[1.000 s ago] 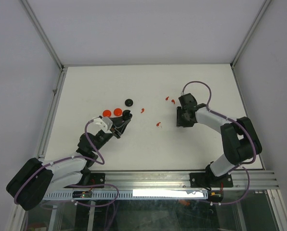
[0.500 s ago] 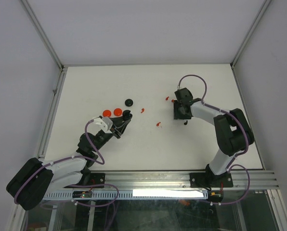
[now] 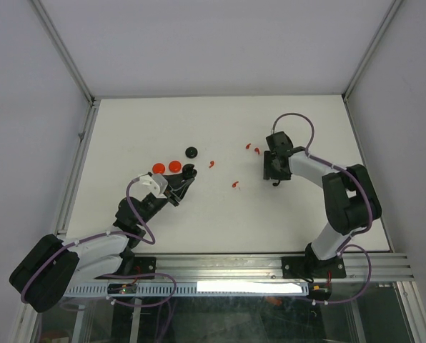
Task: Insert the wireless bluetooth earbuds into the charging case
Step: Move the earbud to the center of the board, then pick up the earbud from the center of the board.
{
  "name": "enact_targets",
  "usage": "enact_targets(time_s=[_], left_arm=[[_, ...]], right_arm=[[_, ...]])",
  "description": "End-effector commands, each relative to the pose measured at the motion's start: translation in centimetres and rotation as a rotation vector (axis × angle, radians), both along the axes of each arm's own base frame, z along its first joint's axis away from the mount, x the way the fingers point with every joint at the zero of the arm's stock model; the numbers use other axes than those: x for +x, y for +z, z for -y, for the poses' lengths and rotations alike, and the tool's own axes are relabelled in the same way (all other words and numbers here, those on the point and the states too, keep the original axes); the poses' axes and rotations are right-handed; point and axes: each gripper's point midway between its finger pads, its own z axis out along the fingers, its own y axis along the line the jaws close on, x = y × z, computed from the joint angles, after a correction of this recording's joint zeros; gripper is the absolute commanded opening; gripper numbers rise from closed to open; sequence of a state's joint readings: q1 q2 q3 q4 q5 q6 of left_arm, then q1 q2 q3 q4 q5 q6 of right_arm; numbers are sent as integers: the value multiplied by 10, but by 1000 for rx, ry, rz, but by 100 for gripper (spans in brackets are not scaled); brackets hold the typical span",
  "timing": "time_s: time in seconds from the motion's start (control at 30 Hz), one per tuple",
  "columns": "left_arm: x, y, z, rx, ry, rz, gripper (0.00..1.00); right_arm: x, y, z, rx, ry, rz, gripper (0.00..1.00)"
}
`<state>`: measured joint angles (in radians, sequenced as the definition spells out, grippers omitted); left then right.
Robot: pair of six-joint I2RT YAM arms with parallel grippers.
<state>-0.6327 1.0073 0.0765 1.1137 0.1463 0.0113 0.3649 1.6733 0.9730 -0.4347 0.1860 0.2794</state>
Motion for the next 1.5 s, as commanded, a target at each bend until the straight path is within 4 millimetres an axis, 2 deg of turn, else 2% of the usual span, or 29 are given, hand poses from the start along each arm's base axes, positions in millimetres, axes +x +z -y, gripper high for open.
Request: enact_targets(time_s=[0.0, 0.43, 0.6, 0.83, 1.07, 1.47], left_arm=[[-3, 8, 0, -22, -23, 23, 0], [-4, 8, 3, -21, -36, 20, 0], [-3, 7, 3, -20, -36, 18, 0], [-3, 5, 4, -16, -40, 12, 0], [-3, 6, 4, -17, -42, 14, 0], [-4, 7, 5, -17, -47, 16, 0]], right_arm=[[-9, 14, 1, 30, -17, 7, 52], [-27, 19, -5, 89, -8, -17, 53], [-19, 20, -3, 59, 9, 6, 52], [-6, 31, -9, 9, 61, 59, 45], [-7, 18, 1, -55, 55, 25, 38], [-9, 6, 8, -97, 40, -13, 33]])
